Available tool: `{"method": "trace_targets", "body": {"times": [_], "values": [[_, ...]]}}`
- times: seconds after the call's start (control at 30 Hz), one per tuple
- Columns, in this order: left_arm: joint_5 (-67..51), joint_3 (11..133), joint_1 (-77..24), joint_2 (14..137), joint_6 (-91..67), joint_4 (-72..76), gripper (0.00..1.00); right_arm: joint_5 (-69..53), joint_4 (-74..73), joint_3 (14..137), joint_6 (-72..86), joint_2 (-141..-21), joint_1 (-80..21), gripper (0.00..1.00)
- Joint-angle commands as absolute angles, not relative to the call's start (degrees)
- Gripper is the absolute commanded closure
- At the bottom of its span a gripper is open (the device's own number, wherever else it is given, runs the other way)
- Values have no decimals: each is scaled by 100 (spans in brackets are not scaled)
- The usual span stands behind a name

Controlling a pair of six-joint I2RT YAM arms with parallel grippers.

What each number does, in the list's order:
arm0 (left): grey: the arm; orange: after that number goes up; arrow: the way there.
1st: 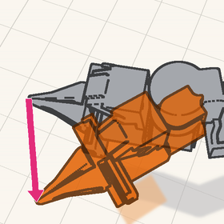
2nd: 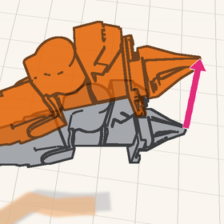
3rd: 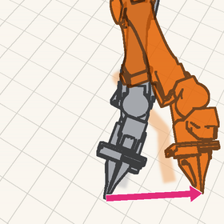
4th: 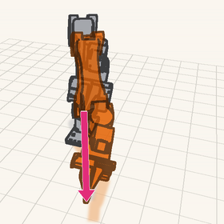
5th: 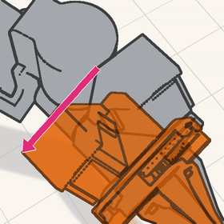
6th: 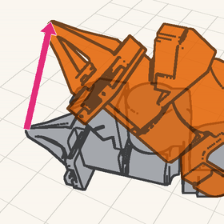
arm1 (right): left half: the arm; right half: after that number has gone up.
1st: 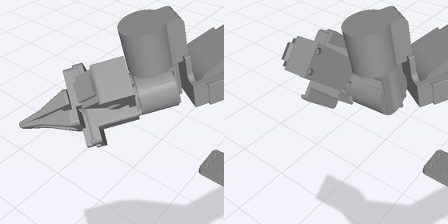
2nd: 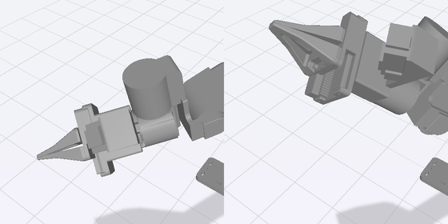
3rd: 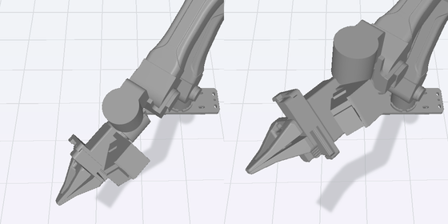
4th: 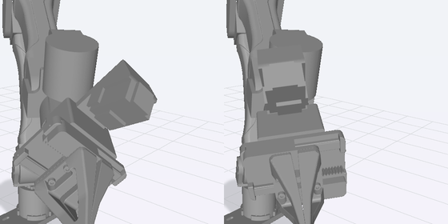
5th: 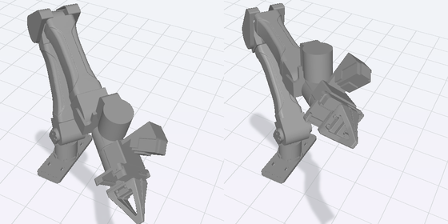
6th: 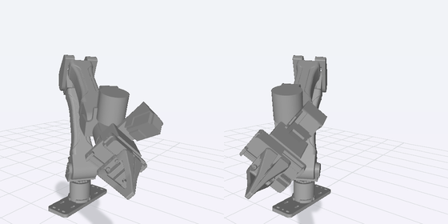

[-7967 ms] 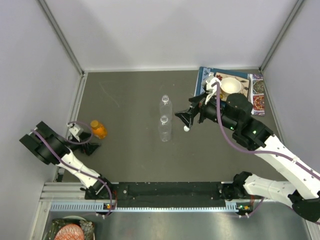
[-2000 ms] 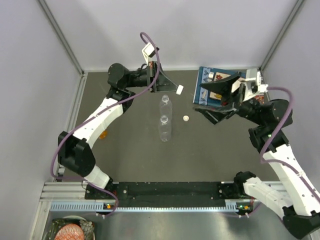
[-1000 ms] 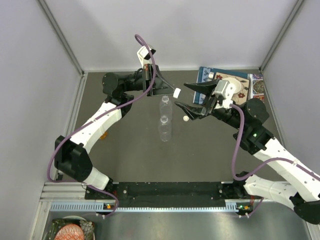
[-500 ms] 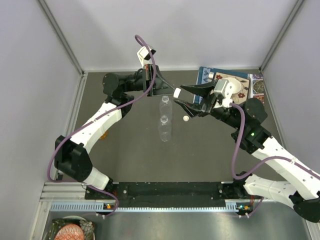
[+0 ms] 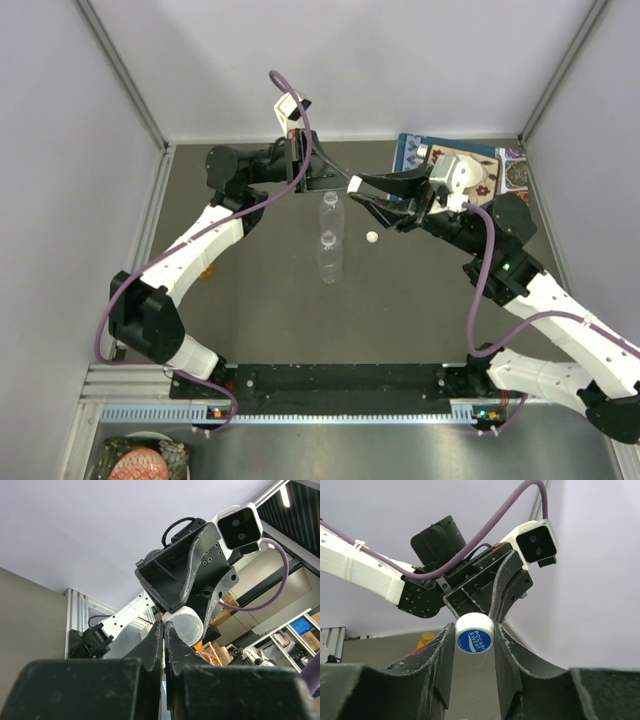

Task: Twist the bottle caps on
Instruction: Pick up the bottle cap from the center of the board.

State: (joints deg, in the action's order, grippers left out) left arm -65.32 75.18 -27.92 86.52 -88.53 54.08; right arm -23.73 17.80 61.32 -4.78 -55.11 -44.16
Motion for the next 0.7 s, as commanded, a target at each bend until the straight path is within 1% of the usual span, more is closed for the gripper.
{"method": "trace_targets", "body": {"times": [0.0, 0.1, 0.13, 0.3, 0.4, 0.47, 0.57, 0.67], "values": [[-6460, 7523, -2821, 8578, -8728, 5537, 100, -2487, 1881, 6469, -396, -5581, -4518, 68], [-6451, 7532, -2821, 8552, -8736, 5537, 100, -2479, 1846, 6477, -369, -5581, -4518, 75], [-6434, 7532, -2830, 8534, -8736, 5537, 100, -2461, 1820, 6478, -369, -5581, -4518, 80], [-6442, 7576, -2812, 8473, -8763, 5528, 100, -2373, 1714, 6469, -308, -5572, -4518, 90], [-6477, 7611, -2804, 8438, -8684, 5371, 100, -2312, 1521, 6495, -281, -5528, -4518, 92], [-6504, 7620, -2777, 8402, -8640, 5256, 97, -2242, 1398, 6486, -264, -5450, -4518, 92], [-6495, 7603, -2699, 8341, -8631, 5168, 97, -2163, 1266, 6460, -194, -5291, -4526, 94], [-6486, 7594, -2619, 8297, -8657, 5142, 87, -2101, 1169, 6434, -132, -5134, -4518, 95]]}}
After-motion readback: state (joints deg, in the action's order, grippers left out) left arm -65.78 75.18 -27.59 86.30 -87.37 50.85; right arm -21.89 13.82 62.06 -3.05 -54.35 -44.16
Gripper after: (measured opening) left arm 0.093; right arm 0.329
